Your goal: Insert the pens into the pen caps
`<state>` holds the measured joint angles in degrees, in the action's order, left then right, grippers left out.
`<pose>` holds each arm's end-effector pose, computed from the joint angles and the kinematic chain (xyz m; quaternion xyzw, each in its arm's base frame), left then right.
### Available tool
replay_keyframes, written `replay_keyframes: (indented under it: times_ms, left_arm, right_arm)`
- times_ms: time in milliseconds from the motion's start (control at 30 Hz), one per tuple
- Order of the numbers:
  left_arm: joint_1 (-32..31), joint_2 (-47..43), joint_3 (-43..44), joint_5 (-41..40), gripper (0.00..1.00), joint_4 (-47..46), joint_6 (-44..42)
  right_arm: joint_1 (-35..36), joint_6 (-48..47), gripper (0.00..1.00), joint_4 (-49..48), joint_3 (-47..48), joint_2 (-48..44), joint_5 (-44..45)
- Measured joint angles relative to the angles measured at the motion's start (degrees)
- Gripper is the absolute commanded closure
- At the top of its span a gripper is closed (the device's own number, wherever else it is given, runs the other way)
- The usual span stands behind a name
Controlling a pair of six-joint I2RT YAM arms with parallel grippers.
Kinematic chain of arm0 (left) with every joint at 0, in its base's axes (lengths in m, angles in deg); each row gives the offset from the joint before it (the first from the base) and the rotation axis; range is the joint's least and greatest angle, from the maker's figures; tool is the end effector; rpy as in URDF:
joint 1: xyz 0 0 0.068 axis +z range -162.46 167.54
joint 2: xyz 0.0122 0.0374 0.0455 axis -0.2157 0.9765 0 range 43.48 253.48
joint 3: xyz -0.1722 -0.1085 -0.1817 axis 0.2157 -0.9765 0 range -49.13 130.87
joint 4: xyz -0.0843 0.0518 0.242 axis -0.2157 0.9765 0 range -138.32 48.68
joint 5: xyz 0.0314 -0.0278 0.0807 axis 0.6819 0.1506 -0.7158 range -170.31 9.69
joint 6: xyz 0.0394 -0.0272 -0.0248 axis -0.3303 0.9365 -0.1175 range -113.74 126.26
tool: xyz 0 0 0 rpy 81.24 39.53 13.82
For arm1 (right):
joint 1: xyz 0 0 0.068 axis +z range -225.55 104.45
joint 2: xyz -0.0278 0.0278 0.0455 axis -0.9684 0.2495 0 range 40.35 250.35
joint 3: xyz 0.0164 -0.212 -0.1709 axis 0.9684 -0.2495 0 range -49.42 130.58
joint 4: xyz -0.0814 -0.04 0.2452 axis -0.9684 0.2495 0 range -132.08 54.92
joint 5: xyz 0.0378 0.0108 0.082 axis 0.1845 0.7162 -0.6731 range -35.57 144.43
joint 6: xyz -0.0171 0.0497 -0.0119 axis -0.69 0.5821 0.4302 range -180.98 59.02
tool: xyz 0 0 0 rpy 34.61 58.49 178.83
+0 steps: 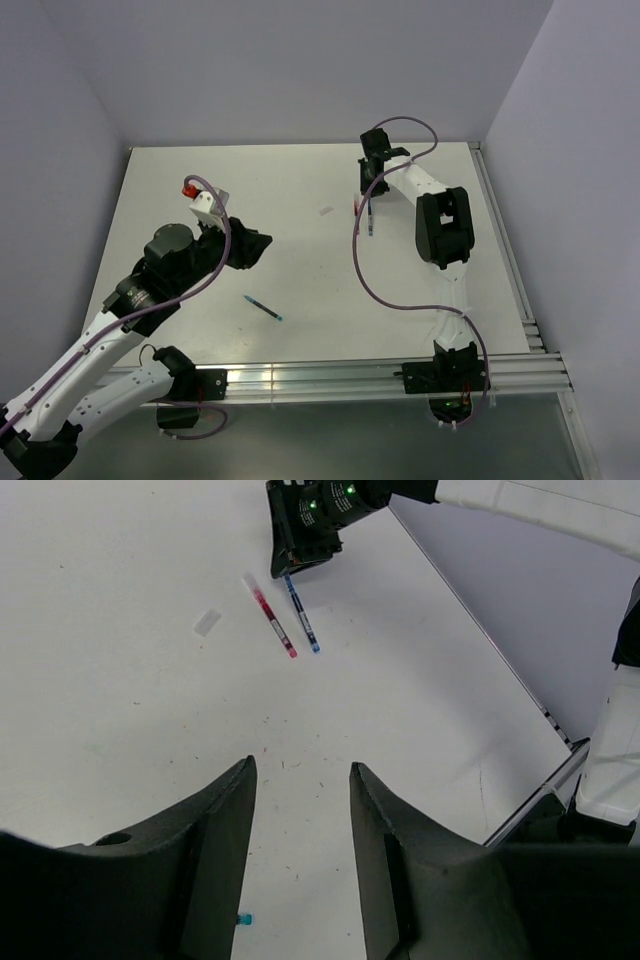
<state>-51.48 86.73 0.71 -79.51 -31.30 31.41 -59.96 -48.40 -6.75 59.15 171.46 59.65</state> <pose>0.1332 -0.1086 0.3623 0.0972 0.7623 -0.3445 0.5393 0.4835 0.1316 0.1812 -0.0126 0.9599 0.0248 0.2788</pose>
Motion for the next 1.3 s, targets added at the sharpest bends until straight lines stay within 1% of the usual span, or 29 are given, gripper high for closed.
replay_keyframes:
  times_ms: [167, 367, 667, 833, 967, 1033, 1100, 1200, 1300]
  left_arm:
    - [1.2, 0.2, 0.0, 1.0, 0.53, 0.0, 0.0]
    - [2.1, 0.9, -0.2, 1.6, 0.53, 0.0, 0.0]
    - [3.8, 1.8, -0.8, 1.9, 0.54, -0.3, 1.3]
    - [4.0, 3.5, -0.8, -2.9, 0.55, 0.4, 4.9]
    - [4.2, 4.2, -0.9, -10.1, 0.59, 2.8, 9.9]
    - [4.6, 3.7, -1.4, -13.4, 0.59, 3.8, 12.7]
    - [5.4, 2.7, -2.2, -16.3, 0.59, 4.8, 15.5]
    - [6.5, 0.6, -2.8, -19.7, 0.61, 6.4, 18.5]
    - [7.0, -1.7, -2.6, -22.8, 0.60, 7.4, 19.8]
  right_arm:
    - [0.0, 0.0, 0.65, 0.0, 0.0, 0.0, 0.2]
    - [0.0, 0.0, 0.62, 0.0, 0.0, 0.1, 0.5]
    - [0.0, 0.0, 0.62, -0.1, -0.9, -1.5, 1.4]
    - [0.3, 0.0, 0.64, -0.3, -5.4, -8.5, 1.0]
    - [1.7, 0.0, 0.63, -3.7, -12.8, -16.7, -1.5]
    - [4.2, 0.0, 0.64, -4.7, -17.0, -20.9, -2.0]
    - [8.4, 0.0, 0.64, -5.9, -20.2, -23.9, -2.9]
    - [17.1, 0.3, 0.64, -8.5, -23.5, -25.8, -5.9]
    - [25.9, 0.4, 0.64, -9.6, -24.5, -25.5, -8.4]
